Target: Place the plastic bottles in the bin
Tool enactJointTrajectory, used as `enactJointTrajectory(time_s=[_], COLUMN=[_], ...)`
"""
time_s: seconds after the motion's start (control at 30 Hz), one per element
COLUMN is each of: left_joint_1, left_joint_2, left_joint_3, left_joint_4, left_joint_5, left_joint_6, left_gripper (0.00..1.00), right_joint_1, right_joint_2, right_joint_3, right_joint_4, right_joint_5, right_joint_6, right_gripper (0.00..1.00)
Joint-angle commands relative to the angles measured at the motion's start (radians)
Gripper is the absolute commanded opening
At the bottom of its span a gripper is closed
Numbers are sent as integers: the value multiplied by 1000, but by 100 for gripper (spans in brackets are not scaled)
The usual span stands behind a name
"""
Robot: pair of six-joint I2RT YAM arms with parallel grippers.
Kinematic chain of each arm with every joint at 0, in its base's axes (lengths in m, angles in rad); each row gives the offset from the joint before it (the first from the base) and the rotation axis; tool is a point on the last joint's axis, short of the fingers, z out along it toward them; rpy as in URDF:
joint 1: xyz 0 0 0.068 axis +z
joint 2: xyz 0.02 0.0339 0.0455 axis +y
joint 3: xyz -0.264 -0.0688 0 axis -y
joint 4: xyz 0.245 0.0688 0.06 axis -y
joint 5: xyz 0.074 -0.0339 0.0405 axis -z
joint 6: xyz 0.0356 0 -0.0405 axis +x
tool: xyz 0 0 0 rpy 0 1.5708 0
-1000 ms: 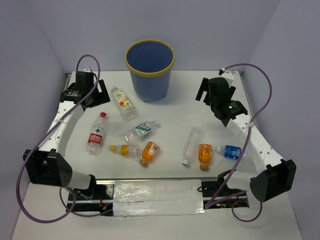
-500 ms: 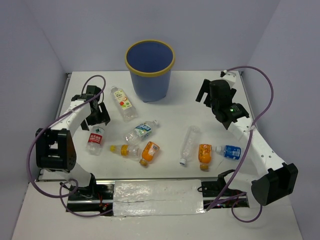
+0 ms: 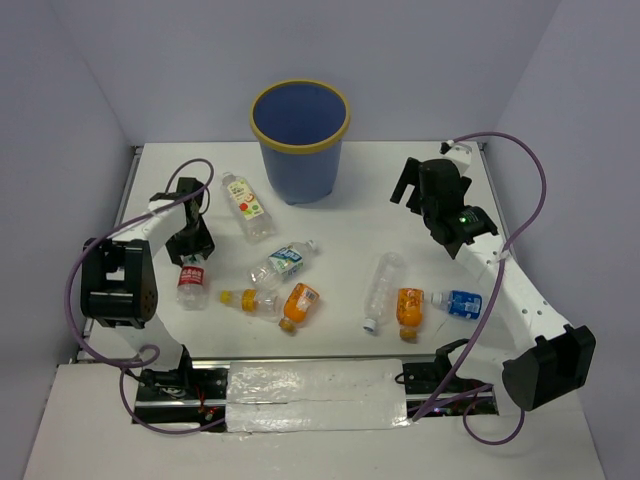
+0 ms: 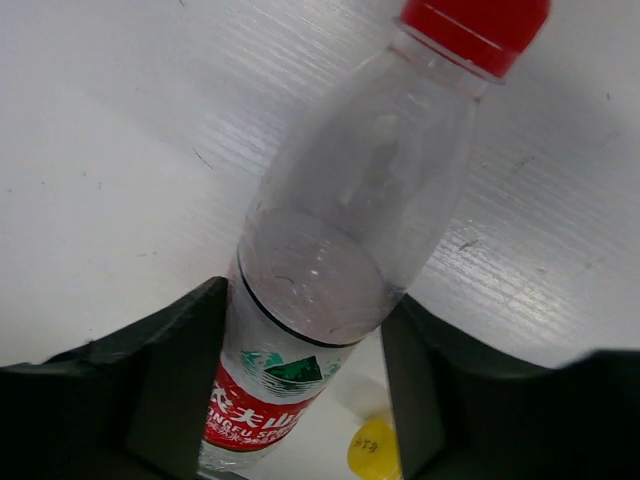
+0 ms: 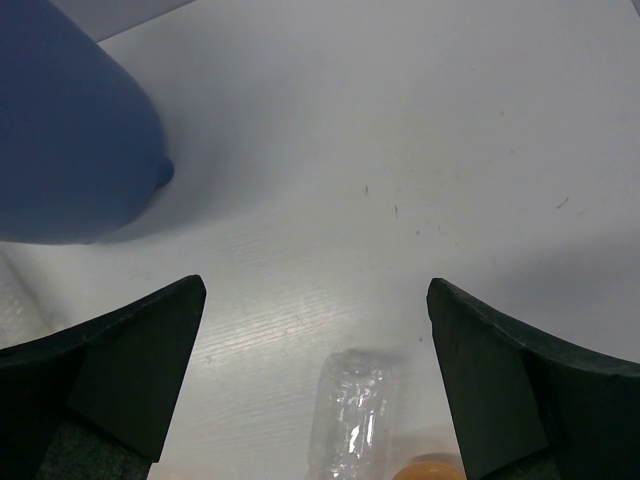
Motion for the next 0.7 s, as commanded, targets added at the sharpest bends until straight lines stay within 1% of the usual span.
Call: enactJointTrajectory(time_s=[0.0, 0.07, 0.1, 0.23, 0.27, 0.33, 0.37, 0.43, 0.47, 0.5, 0.53, 0.63, 0.67], left_joint_1=[8, 8, 8, 8, 8, 8, 5, 4, -2, -5, -10, -18, -21], left_joint_2=[-17, -35, -41, -109, -141, -176, -183, -190, -187, -187, -186, -173, -148], left_joint_3=[13, 47, 65, 201, 278, 362, 449, 536, 618, 654, 706, 762, 812], left_joint_4=[16, 4, 4, -26, -27, -3, 10, 45, 86, 115, 185, 305, 338], left_joint_5=[-21, -21, -19, 33, 79, 143, 219, 295, 330, 394, 427, 553, 582], left_joint_6=[1, 22, 30, 77, 87, 116, 125, 136, 139, 134, 130, 95, 82], left_gripper=[65, 55, 54, 52, 52, 54, 54, 56, 56, 56, 56, 57, 58], right_joint_1=[3, 4, 3, 4, 4, 3, 3, 4, 4, 3, 4, 4, 3], right_joint_2=[-6, -5, -3, 1, 0, 1, -2, -2, -3, -5, -5, -15, -17], right_joint_3=[11, 12, 14, 26, 28, 29, 29, 29, 29, 29, 29, 25, 25], right_joint_4=[21, 20, 20, 12, 10, 12, 10, 9, 9, 9, 9, 6, 3], right_joint_5=[10, 14, 14, 17, 17, 17, 16, 17, 17, 16, 19, 22, 28], right_joint_6=[18, 19, 19, 21, 18, 19, 16, 15, 16, 15, 15, 13, 10], right_gripper=[100, 100, 100, 100, 100, 100, 100, 100, 100, 100, 100, 100, 100])
